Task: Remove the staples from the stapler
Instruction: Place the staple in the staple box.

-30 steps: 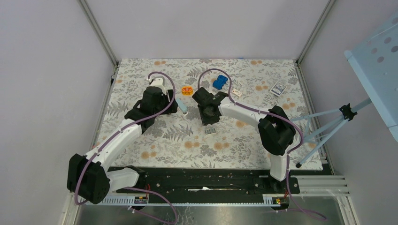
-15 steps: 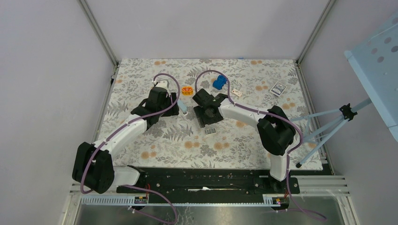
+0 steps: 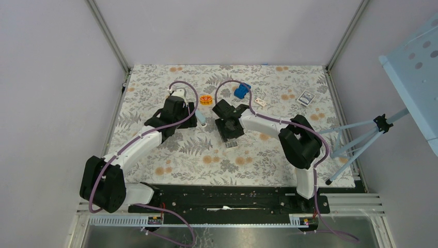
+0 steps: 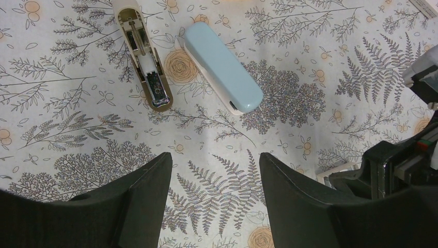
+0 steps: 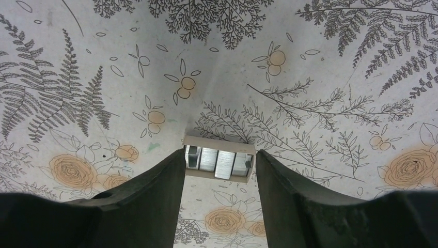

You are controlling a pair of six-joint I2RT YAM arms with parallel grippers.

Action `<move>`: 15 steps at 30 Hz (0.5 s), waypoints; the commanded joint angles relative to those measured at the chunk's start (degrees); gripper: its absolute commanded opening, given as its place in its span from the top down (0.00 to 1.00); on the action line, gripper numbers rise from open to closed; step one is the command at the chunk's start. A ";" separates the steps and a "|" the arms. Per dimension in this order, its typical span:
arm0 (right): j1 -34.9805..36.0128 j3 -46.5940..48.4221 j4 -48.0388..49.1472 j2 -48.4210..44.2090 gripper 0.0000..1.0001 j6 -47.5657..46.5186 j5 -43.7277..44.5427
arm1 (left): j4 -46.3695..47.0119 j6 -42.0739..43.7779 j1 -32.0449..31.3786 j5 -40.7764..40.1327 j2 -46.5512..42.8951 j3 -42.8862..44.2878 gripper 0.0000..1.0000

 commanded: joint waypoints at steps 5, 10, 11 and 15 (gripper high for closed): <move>-0.86 -0.12 -0.08 1.44 0.39 0.12 -2.21 | 1.68 0.37 0.41 -0.65 0.42 2.17 0.33; -0.91 -0.32 -0.05 1.77 0.42 0.18 -2.03 | 1.68 0.37 0.43 -0.49 0.34 2.19 0.33; -0.87 -0.35 -0.16 1.93 0.44 0.24 -1.96 | 1.70 0.37 0.42 -0.44 0.34 2.19 0.33; -0.86 -0.45 -0.17 1.96 0.52 0.39 -1.55 | 1.68 0.38 0.45 -0.47 0.43 2.19 0.33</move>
